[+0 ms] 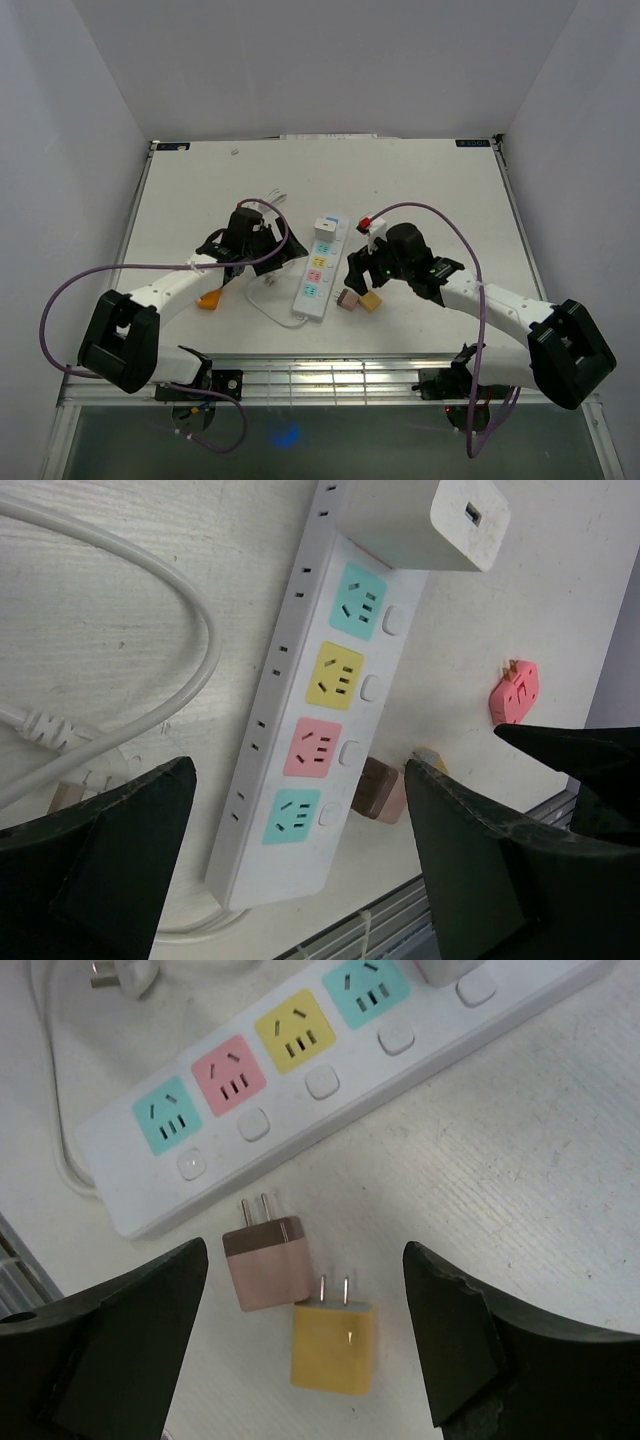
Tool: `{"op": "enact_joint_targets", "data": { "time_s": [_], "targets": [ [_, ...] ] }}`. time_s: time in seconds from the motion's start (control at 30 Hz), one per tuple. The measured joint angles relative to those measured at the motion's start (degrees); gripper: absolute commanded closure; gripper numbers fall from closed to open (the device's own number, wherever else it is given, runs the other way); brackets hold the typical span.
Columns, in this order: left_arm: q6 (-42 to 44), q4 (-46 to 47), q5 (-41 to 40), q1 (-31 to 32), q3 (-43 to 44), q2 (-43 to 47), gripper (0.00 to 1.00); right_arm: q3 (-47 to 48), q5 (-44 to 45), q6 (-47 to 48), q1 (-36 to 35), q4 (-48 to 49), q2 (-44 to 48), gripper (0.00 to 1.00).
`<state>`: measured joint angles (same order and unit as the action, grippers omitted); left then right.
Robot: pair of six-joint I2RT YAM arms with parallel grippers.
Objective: Insert the plug
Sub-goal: Adjust the socket at the center of the board, then pick up the plug from the center of the board.
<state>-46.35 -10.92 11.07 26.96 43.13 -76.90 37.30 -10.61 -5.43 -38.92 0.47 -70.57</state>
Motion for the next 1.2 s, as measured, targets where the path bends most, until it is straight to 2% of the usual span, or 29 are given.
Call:
{"op": "enact_joint_targets", "data": {
  "time_s": [0.2,0.3,0.6,0.8,1.0,1.03,1.13,1.2],
  "targets": [
    [1.1,-2.6,2.4,-1.0,0.2,0.5,0.04,-1.3,2.0,4.7,-6.0,-0.9,-0.1,0.17],
    [1.7,-3.7,3.5,-1.4,0.7,0.5,0.04,-1.3,2.8,6.4,-8.9,-0.9,-1.4,0.21],
    [2.8,-5.6,5.7,-1.7,1.4,1.0,0.04,-0.2,7.2,8.4,-12.4,-5.4,-6.9,0.25],
    [3.1,-5.9,6.8,-2.1,1.4,1.3,0.04,1.4,9.0,8.7,-13.5,-6.9,-9.3,0.30],
    [3.4,-6.0,8.1,-2.1,1.4,1.3,0.04,3.1,9.6,8.7,-13.6,-7.6,-11.5,0.41],
    [3.4,-6.1,8.3,-2.1,1.4,1.3,0.04,3.3,9.6,8.8,-13.7,-7.7,-12.0,0.47],
    [3.5,-6.4,9.4,-2.4,1.4,1.3,0.04,3.7,10.5,8.9,-13.8,-7.8,-12.7,0.58],
    [3.5,-6.7,10.1,-2.7,1.4,1.3,0.04,3.7,11.0,8.8,-13.9,-7.8,-12.7,0.60]
  ]
}}
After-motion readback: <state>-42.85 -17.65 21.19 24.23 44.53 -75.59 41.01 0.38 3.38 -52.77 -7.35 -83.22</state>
